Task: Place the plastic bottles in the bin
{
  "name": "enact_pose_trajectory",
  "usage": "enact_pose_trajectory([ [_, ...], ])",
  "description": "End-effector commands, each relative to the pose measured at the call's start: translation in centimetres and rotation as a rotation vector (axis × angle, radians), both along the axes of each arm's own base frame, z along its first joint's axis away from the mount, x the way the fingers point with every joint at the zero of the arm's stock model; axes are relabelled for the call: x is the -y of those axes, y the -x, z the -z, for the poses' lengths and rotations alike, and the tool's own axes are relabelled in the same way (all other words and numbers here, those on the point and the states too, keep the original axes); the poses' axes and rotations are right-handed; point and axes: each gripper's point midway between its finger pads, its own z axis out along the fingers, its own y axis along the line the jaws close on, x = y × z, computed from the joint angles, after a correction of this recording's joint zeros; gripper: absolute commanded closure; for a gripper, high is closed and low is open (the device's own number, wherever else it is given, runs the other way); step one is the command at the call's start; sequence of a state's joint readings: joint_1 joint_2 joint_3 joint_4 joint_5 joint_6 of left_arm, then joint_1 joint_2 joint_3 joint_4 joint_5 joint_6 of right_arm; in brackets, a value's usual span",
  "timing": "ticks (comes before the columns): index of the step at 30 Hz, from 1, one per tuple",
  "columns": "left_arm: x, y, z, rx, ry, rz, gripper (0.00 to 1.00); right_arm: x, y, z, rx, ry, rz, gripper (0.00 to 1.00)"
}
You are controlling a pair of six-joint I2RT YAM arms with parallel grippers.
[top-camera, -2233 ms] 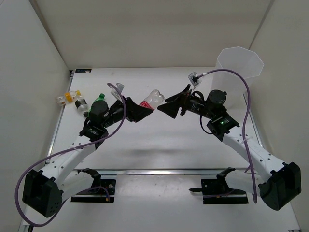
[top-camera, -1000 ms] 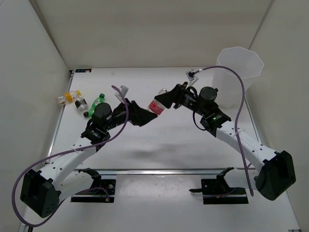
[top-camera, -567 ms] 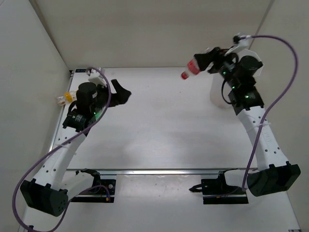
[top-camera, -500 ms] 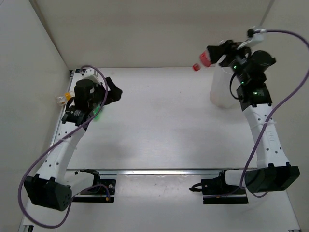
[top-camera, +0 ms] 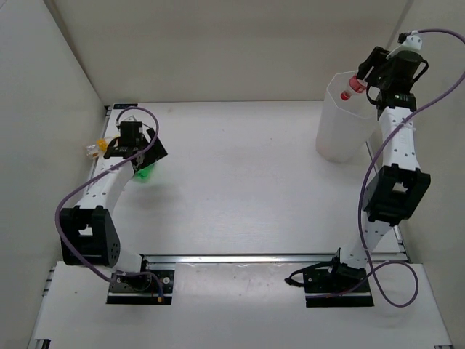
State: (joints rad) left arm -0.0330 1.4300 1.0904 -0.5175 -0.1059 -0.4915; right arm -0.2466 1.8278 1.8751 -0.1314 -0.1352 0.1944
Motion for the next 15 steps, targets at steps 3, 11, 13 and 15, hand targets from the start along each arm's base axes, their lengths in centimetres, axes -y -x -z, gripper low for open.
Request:
enact_pose_trajectory([
  [3,-2.1,-3.2,-0.5,0.02,-0.061,-0.02,0.01,1.0,-1.6,-0.1,-0.014,0.063,0.009,0.36],
  [11,-4.9,-8.3,-0.4,-0.001,-0.081,0.052,0.02,-2.2,-1.2,-1.0,-0.014,0.069,-0.078,0.01],
  [13,-5.0,-8.9,1.0,-0.031,-0.084,0.101,0.01,-3.0,-0.3,-1.2,-0.018,0.064,-0.107,0.01],
  [15,-4.0,-9.0,2.3,-0.058,-0.048,0.166,0.01,-4.0,0.9,-2.3,0.004,0.068,-0.134,0.01],
])
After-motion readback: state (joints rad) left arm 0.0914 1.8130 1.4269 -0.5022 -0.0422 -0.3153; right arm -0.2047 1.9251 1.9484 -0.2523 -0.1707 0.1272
